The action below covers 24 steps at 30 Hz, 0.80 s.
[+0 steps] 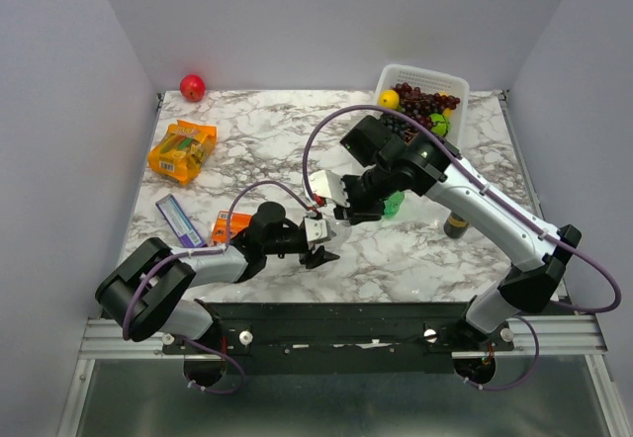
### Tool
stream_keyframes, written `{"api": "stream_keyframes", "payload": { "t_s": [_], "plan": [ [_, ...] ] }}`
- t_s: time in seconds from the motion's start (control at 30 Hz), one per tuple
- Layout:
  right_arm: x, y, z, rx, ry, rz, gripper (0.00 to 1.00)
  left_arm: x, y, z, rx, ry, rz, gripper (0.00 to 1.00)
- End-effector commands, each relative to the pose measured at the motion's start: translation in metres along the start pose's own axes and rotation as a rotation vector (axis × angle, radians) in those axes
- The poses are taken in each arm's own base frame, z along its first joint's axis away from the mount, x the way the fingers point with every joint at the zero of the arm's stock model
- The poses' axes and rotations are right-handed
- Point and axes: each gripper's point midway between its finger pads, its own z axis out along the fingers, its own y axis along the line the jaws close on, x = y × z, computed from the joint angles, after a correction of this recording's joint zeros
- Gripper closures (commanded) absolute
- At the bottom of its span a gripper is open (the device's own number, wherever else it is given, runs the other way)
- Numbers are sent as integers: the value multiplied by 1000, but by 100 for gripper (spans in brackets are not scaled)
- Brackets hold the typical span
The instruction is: Screw on the bottle caps
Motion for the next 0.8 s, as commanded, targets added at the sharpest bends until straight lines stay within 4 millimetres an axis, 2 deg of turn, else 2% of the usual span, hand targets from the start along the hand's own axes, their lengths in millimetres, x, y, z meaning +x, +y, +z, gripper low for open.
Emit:
{"api": "stream_keyframes", "payload": {
  "t_s": [0.0, 0.07, 0.2, 0.37, 0.5, 0.6, 0.77],
  "plan": [
    [36, 45, 6, -201, 174, 212, 63, -84, 38, -7, -195, -272, 139, 100],
    [37, 45, 10, -205, 190, 262, 64, -89, 41, -10, -230, -287, 147, 100],
    [42, 41, 18, -219, 207, 397, 65, -86, 43, -11, -285, -269, 202, 100],
    [47, 42, 25, -248, 224, 448, 65, -82, 38, -10, -318, -231, 320, 100],
    [48, 38, 31, -252, 236, 456, 63, -85, 42, -12, -349, -231, 324, 100],
    [48, 31, 29, -219, 247, 454, 62, -77, 39, -10, -330, -202, 307, 100],
    [43, 17, 21, -152, 238, 443, 60, -51, 25, -4, -248, -129, 247, 100]
  ]
}}
